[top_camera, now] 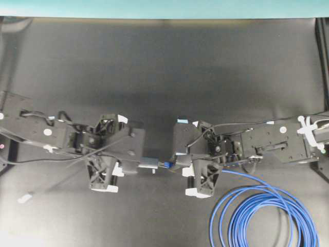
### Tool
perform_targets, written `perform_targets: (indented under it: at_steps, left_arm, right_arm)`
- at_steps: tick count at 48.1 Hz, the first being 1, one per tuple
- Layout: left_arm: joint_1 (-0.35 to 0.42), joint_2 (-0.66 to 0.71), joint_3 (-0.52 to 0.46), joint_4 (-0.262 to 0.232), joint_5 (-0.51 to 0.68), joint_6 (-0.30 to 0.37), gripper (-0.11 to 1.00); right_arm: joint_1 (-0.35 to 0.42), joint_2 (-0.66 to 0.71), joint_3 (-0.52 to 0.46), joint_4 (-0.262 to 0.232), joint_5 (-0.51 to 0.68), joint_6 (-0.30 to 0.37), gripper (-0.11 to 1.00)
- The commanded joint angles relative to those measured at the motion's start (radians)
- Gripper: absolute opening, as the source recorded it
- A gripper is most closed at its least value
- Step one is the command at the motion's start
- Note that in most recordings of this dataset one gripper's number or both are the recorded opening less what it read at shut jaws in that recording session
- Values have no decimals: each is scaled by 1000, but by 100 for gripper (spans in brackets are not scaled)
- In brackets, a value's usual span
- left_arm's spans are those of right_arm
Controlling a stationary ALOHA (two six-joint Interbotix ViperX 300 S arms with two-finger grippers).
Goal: Insert the LAN cable into the hub.
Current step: 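Push the blue plug into the hub's LAN port with the right gripper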
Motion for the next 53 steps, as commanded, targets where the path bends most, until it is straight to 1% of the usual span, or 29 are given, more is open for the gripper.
perform_targets:
  at_steps: [1, 7, 12, 19, 32, 36, 41, 44, 46, 50, 53]
  left_arm:
    - [6, 5, -44, 5, 11, 0, 28]
    - [8, 17, -63, 6, 18, 8, 28]
    - [11, 17, -66, 6, 34, 26, 28]
    - [17, 18, -74, 6, 60, 34, 28]
    - [21, 31, -89, 6, 81, 34, 28]
    - [25, 28, -66, 6, 101, 21, 28]
    - [25, -6, 3, 8, 97, -2, 28]
    - [26, -32, 44, 6, 64, -23, 28]
    - [26, -51, 77, 6, 20, -35, 28]
    - [28, -71, 114, 6, -38, -43, 28]
    - [28, -77, 130, 6, -60, -46, 28]
  right_arm:
    - [-6, 0, -31, -2, -9, 6, 13]
    - [-8, 3, -37, 2, -5, 9, 13]
    - [-8, 3, -37, 2, 37, 9, 13]
    - [-8, 5, -37, 2, 98, 3, 13]
    - [-8, 5, -35, 2, 97, 5, 13]
    - [-8, 5, -12, 2, 92, 6, 13]
    - [-9, 0, 29, 2, 66, 6, 13]
    - [-9, -2, 54, 2, 34, 3, 13]
    - [-14, -2, 64, 2, 6, 0, 13]
    - [-17, 6, 75, 2, -43, -2, 13]
    - [-18, 20, 74, 0, -64, -2, 13]
